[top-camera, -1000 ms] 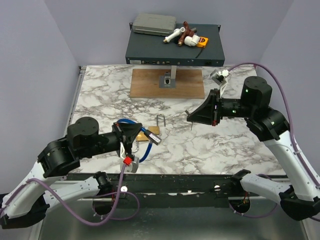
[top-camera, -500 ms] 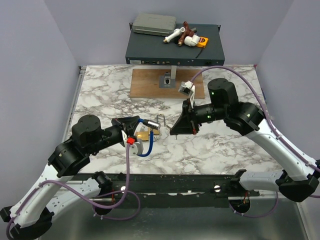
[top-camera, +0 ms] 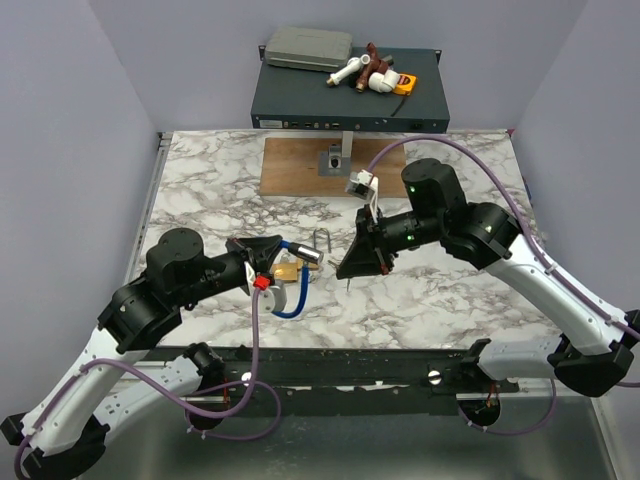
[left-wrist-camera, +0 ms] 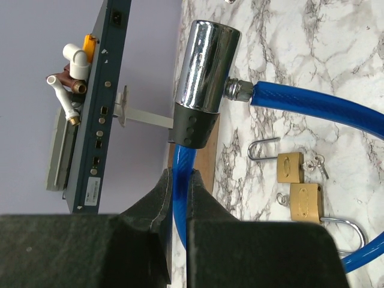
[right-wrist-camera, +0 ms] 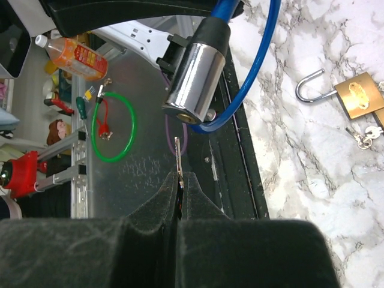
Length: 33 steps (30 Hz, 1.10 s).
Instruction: Unlock with the key
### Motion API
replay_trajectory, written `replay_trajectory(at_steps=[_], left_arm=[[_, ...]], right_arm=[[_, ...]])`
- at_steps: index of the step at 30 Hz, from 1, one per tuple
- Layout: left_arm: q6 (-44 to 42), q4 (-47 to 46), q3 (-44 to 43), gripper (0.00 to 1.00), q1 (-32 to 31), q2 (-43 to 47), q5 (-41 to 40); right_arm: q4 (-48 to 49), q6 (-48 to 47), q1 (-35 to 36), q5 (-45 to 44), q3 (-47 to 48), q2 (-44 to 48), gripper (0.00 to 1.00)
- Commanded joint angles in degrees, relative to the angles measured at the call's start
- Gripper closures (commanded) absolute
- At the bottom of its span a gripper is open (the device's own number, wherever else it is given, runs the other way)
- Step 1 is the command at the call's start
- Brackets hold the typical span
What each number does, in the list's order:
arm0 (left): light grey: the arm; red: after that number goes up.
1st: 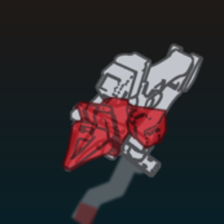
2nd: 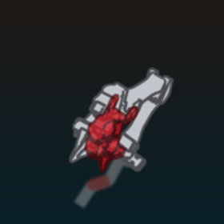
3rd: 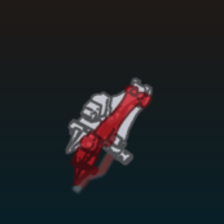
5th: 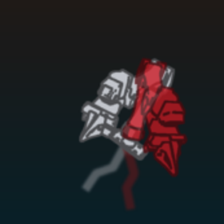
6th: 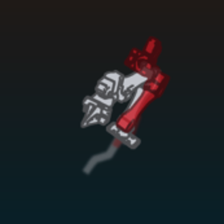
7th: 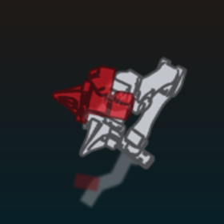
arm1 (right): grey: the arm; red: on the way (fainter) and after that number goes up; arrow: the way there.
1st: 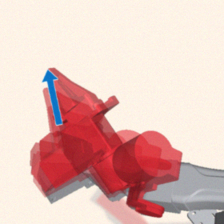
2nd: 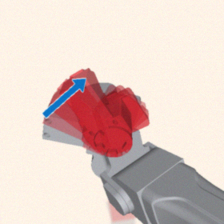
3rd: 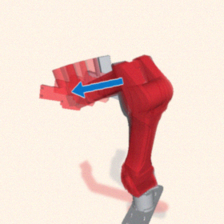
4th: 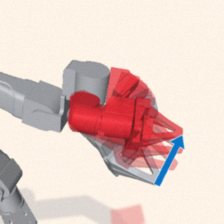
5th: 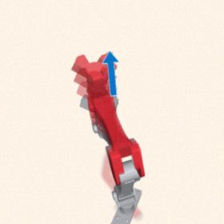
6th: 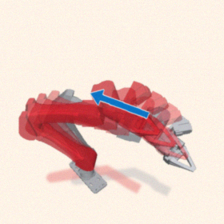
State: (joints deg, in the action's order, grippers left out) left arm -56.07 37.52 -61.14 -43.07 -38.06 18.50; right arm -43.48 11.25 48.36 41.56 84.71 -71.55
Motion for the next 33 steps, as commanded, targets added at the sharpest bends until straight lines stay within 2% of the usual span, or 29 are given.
replay_trajectory(at_steps=[1, 33], left_arm=[[-1.90, -0.78, 0.36, 1.00, 0.18, -0.10, 2.02], [-6.15, 0.41, 0.23, 1.00, -0.96, 0.23, 2.14]], right_arm=[[-2.53, -0.50, 1.04, 0.07, 2.27, -0.35, 0.99], [-3.25, -0.22, 2.23, 0.94, -0.42, -2.09, 0.99]])
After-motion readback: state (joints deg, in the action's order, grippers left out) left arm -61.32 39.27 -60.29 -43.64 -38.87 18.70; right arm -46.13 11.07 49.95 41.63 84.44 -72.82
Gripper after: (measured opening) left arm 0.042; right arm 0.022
